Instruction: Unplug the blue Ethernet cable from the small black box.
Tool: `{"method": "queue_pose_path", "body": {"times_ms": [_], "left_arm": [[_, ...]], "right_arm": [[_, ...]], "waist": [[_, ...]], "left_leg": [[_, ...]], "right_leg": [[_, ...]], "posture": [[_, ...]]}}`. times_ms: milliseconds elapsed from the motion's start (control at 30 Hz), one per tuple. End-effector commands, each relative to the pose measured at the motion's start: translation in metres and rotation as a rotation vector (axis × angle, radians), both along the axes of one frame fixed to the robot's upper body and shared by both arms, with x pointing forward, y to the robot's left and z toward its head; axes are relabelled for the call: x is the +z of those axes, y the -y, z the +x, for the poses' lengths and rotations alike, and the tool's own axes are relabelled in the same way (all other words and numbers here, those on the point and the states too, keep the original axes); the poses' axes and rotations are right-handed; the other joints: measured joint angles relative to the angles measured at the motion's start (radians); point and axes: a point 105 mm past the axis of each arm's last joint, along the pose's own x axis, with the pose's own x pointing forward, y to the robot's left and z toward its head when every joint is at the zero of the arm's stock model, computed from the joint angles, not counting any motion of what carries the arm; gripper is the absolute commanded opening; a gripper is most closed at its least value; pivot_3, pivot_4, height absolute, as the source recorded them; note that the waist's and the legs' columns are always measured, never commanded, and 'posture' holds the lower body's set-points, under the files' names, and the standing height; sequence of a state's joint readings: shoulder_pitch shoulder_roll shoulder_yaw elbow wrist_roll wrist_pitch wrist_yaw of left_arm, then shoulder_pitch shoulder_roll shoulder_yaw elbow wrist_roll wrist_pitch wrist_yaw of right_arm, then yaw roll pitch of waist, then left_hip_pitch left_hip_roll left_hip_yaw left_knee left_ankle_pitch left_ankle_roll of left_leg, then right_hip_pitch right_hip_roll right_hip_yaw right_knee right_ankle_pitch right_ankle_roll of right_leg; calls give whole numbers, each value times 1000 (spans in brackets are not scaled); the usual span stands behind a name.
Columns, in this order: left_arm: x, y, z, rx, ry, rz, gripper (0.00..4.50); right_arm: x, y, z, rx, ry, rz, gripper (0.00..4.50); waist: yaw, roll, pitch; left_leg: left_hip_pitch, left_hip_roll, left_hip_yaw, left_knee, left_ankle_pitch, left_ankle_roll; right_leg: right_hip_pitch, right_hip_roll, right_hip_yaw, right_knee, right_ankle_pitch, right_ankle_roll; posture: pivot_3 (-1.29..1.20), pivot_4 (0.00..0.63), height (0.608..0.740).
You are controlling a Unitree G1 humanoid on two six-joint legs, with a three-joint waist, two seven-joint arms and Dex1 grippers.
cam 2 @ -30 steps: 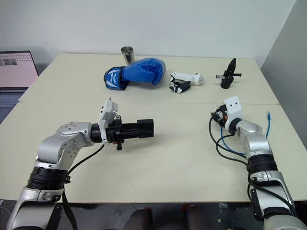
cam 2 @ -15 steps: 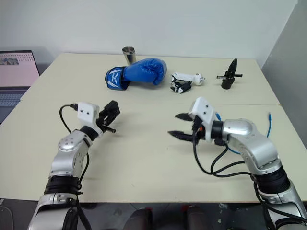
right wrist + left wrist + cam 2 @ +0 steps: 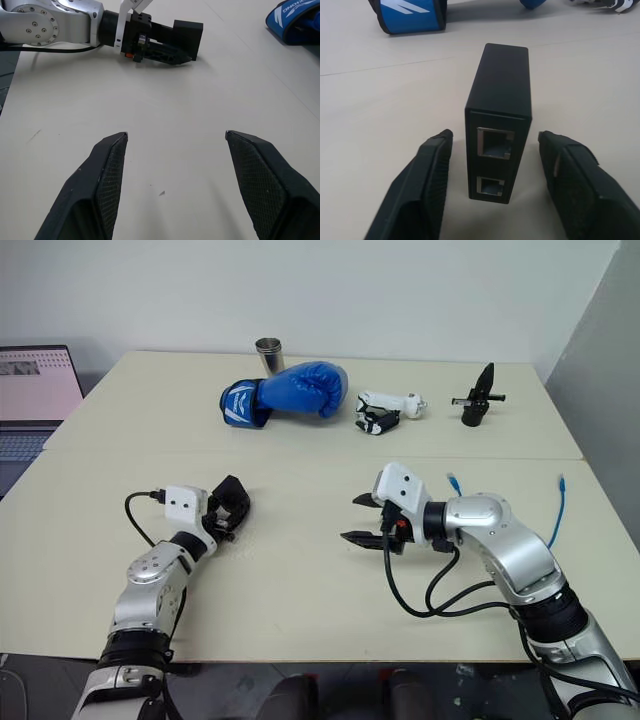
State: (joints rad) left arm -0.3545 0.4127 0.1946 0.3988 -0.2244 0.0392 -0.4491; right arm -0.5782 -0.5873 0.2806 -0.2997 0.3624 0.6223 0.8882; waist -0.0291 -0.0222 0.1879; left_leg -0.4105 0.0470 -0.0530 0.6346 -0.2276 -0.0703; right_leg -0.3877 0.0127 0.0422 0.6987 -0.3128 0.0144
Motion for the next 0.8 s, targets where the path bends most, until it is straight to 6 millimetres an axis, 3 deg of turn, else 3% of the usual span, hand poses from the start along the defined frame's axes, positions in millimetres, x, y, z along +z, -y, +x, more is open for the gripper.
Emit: {"method": "queue_pose_path", "body": {"times_ms": [33, 133, 300, 400, 533, 633, 800], "left_arm": [[9, -2, -3, 3, 36, -19, 3928], [12, 2, -8, -22, 38, -20, 4485], [20, 4, -34, -109, 10, 96, 4485], [30, 3, -46, -185, -22, 144, 4485], [59, 2, -62, -381, -79, 244, 4485], [64, -1, -75, -482, -151, 311, 4485], [80, -10, -73, -496, -144, 311, 4485]], "right_arm": [[13, -3, 0, 16, 54, 11, 3311], [13, -3, 0, 8, 52, 12, 3311], [6, 5, -5, -21, 34, 5, 3311], [3, 17, -8, -52, 31, 7, 3311], [8, 46, -20, -83, 23, 31, 3311], [14, 66, -24, -111, 1, 31, 3311], [24, 88, -21, -153, -18, 33, 3311]], "waist": [[0, 0, 0], [0, 0, 0], [-3, 0, 0], [-1, 0, 0], [5, 0, 0], [0, 0, 0], [-5, 0, 0]], "left_leg": [[0, 0, 0, 0, 0, 0], [0, 0, 0, 0, 0, 0], [0, 0, 0, 0, 0, 0], [0, 1, -1, 0, 0, 0], [0, 0, -1, 0, 0, 0], [1, 0, 1, -1, 0, 0], [5, 1, 2, -4, 0, 0]], "right_leg": [[0, 0, 0, 0, 0, 0], [0, 0, 0, 0, 0, 0], [0, 0, 1, 0, 0, 0], [0, 0, 0, 0, 0, 0], [1, 0, -1, 0, 0, 0], [1, 0, 1, 0, 0, 0], [2, 1, 2, -1, -1, 1]], "posture": [[0, 150, 740], [0, 150, 740], [0, 150, 740], [0, 150, 740], [0, 150, 740], [0, 150, 740], [0, 150, 740]]}}
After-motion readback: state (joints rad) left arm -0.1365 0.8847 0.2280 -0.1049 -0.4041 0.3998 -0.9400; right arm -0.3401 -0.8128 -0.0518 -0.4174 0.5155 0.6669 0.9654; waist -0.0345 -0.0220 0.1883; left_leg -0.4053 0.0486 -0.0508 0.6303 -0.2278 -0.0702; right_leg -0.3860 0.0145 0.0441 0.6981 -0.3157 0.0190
